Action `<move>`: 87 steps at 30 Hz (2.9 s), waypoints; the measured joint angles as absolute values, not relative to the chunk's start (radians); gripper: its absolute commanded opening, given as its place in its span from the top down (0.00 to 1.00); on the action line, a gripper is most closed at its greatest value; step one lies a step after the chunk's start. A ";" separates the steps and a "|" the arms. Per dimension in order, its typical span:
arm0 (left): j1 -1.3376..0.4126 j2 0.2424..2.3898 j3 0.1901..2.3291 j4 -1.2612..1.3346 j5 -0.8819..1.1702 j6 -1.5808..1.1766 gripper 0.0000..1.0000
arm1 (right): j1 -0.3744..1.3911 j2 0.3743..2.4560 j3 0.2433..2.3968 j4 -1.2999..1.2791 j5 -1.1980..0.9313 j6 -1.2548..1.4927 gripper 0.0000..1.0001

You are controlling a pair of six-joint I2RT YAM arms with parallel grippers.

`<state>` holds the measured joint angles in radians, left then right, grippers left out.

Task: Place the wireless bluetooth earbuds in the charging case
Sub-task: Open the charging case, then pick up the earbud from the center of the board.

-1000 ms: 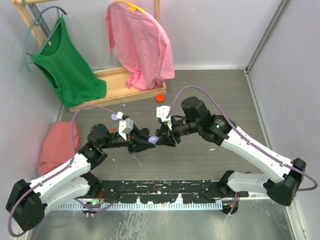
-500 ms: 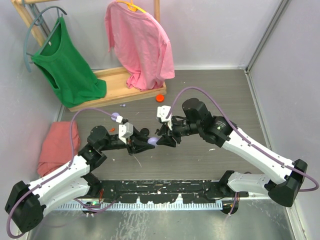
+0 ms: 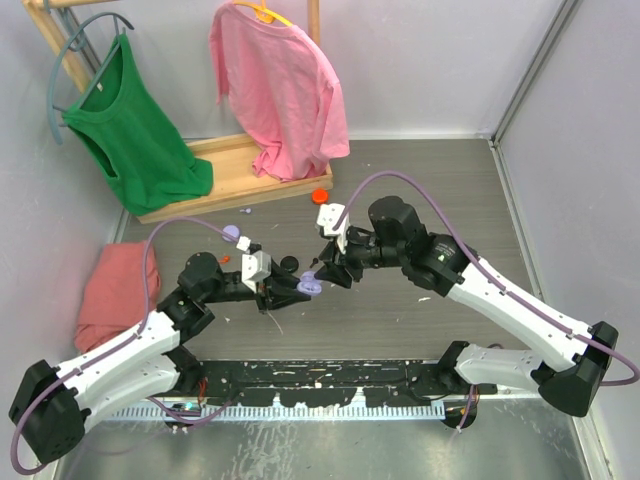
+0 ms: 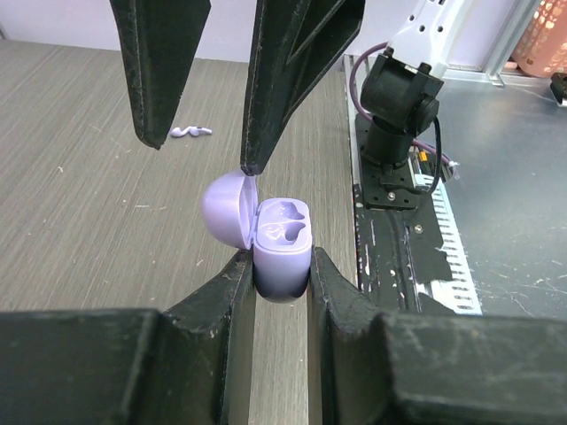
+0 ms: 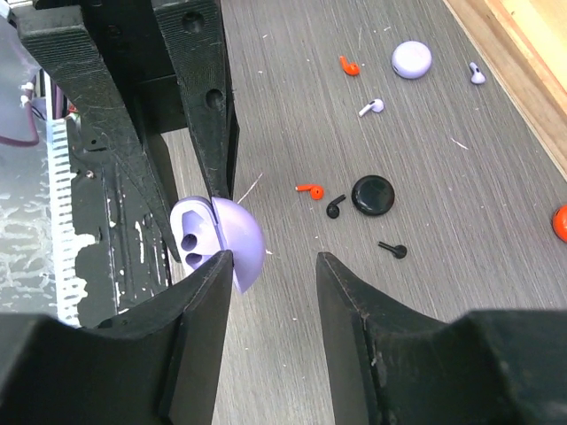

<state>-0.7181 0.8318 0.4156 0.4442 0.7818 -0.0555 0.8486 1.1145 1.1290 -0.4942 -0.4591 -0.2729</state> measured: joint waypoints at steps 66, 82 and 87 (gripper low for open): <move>-0.720 1.018 0.349 0.436 0.376 -0.066 1.00 | 0.050 1.448 0.742 -0.418 0.229 0.419 0.59; -0.721 1.008 0.349 0.435 0.370 -0.066 1.00 | 0.050 1.449 0.742 -0.428 0.145 0.398 0.77; -0.721 0.999 0.349 0.432 0.371 -0.066 1.00 | 0.050 1.449 0.742 -0.435 0.149 0.396 0.86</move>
<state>-0.7208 0.9985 0.3489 0.4320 0.3706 -0.0662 0.0502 1.4490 0.7418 -0.4347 0.1490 0.3958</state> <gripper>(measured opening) 0.234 0.207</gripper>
